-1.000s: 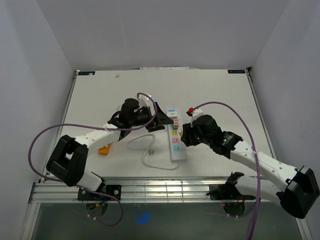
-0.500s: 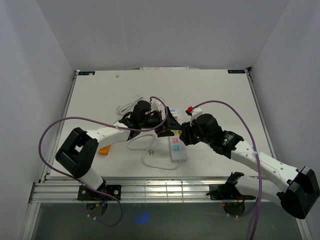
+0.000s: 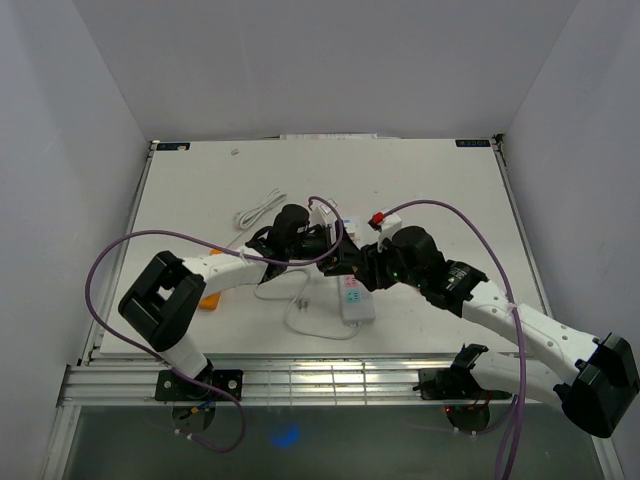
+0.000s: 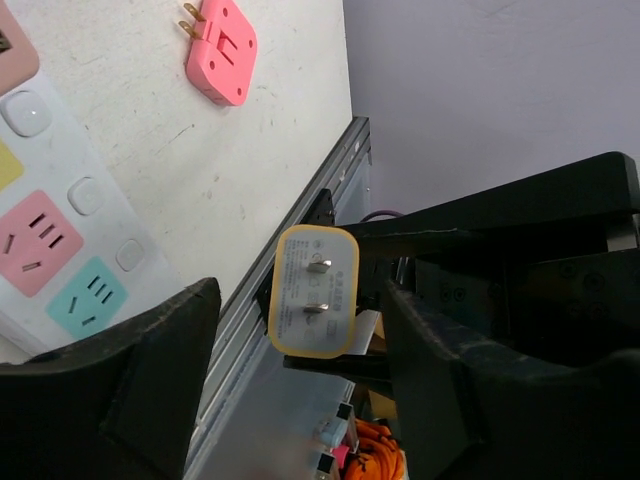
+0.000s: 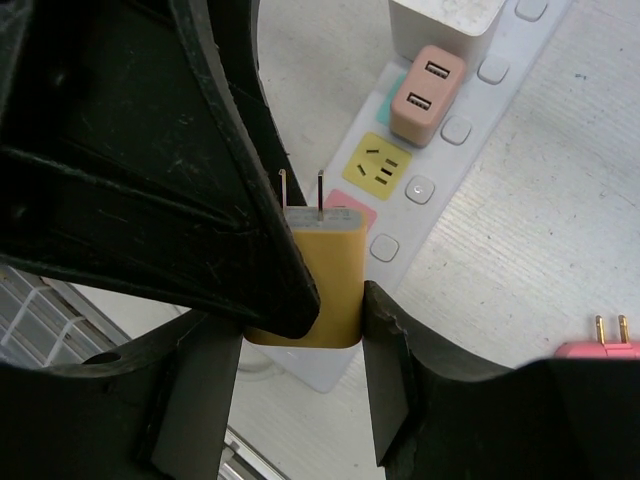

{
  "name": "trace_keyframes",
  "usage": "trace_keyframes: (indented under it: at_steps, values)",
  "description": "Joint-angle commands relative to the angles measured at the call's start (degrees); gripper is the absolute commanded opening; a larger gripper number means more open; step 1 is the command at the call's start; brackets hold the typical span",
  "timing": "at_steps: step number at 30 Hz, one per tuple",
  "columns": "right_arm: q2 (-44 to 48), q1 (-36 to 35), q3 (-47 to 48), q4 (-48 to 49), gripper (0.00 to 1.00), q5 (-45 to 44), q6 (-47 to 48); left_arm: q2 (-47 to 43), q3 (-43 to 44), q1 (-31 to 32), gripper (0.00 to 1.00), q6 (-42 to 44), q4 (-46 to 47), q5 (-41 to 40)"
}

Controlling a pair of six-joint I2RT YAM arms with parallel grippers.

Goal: Insert the plug
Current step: Adjust the plug.

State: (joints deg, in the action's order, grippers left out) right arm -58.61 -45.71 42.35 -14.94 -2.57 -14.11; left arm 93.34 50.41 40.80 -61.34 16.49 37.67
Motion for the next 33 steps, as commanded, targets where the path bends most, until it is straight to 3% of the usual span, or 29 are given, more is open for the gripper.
trace_keyframes:
  at_steps: [1,2,9,13,17,18,19,23,25,33]
  values:
    - [0.78,-0.43,1.42,3.86,0.40,1.34,0.66,-1.06,0.56,1.39,0.70,0.78,2.58,2.06]
    - [0.86,-0.52,1.16,4.04,0.40,1.34,0.66,-0.97,0.74,1.57,0.63,1.05,2.84,2.58]
    - [0.52,-0.52,0.89,4.39,0.40,1.25,1.28,-0.09,0.65,1.65,0.39,0.61,4.42,3.81]
    - [0.51,-0.60,0.89,3.87,0.43,0.46,1.45,0.00,0.74,1.83,0.31,0.87,5.22,4.52]
    - [1.04,-0.60,0.37,3.95,0.45,0.46,1.36,-0.44,0.30,1.74,0.29,1.14,5.22,4.34]
    - [1.13,-0.52,0.37,3.95,0.48,0.28,1.28,-0.44,0.30,1.74,0.27,1.14,5.22,4.25]
    - [1.22,-0.60,0.28,3.69,0.58,-0.33,1.10,-0.44,0.21,1.83,0.26,1.22,5.30,4.34]
    - [2.44,-0.52,0.19,3.34,0.77,-1.30,0.40,-1.05,0.21,1.66,0.05,2.54,5.31,3.82]
    - [3.32,-0.52,0.28,2.99,0.82,-1.21,0.05,-1.76,-0.05,1.48,0.00,3.33,5.22,3.20]
    - [5.00,-0.25,1.68,0.44,0.86,0.63,-1.53,-4.13,-1.10,-1.33,0.00,5.70,5.31,2.85]
